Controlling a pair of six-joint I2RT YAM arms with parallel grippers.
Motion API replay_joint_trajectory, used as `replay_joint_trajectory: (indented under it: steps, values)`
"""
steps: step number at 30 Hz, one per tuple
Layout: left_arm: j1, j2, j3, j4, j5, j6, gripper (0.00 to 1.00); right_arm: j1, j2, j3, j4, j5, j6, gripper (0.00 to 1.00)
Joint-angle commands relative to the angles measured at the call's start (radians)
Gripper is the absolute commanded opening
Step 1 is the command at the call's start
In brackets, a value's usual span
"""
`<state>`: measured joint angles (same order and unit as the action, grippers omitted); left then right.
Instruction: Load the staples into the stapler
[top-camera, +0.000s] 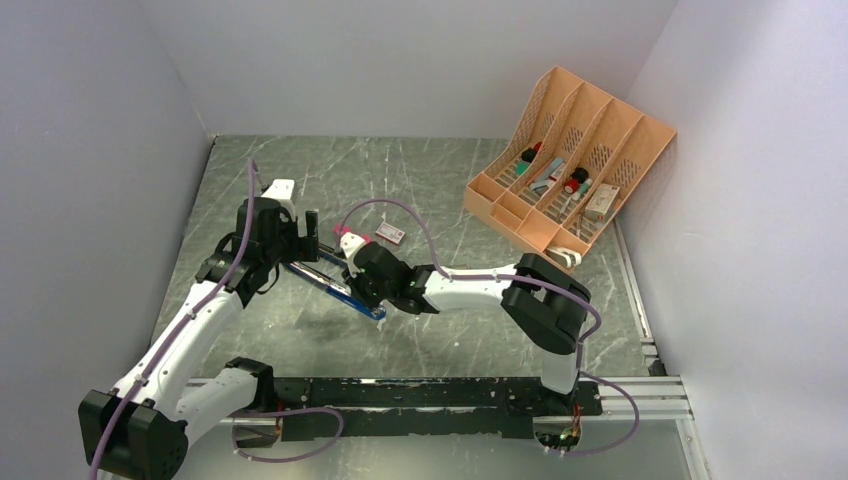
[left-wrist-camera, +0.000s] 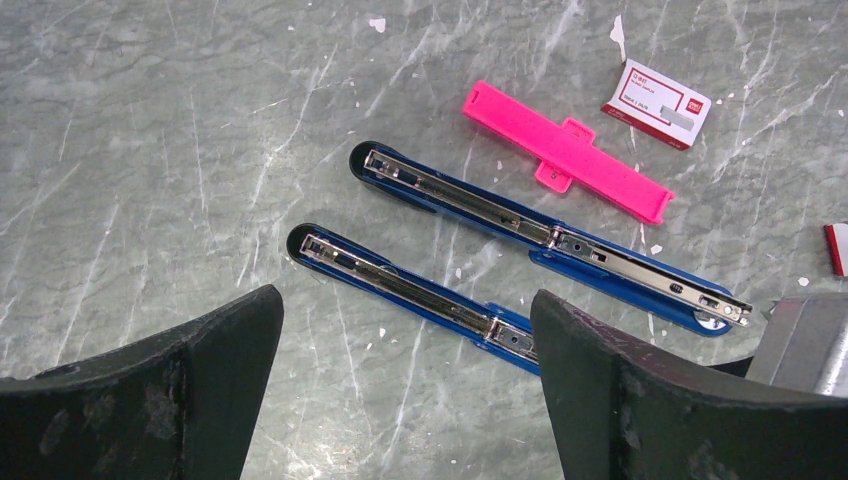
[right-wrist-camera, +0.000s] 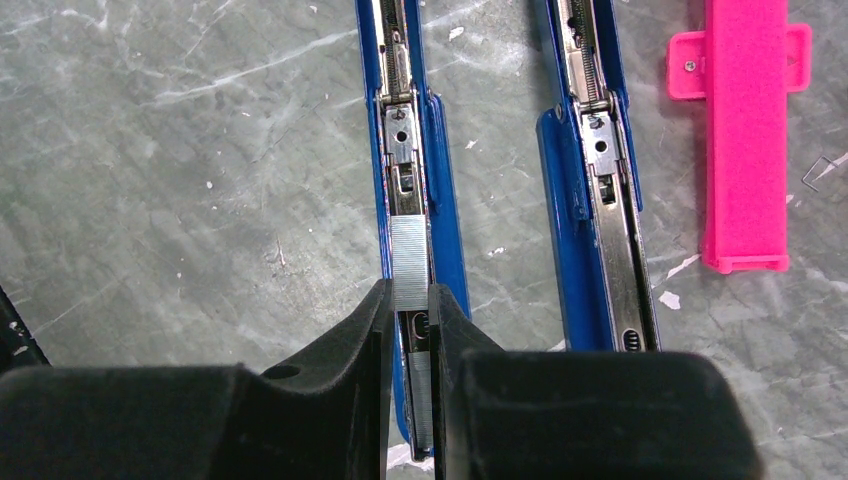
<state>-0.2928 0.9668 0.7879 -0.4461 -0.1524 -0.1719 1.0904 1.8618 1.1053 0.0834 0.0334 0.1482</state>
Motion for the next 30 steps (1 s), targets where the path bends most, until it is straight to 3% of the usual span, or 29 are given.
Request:
replay_joint_trajectory:
  steps: [1, 30]
  values:
    - [-0.004, -0.016, -0.005, 0.021, 0.019, 0.007, 0.98, 0.005, 0.016, 0.025, -0.03, -0.008, -0.023, 0.0]
    - [-0.004, -0.018, -0.005, 0.023, 0.022, 0.007, 0.98, 0.003, 0.026, 0.042, -0.061, -0.046, -0.061, 0.02]
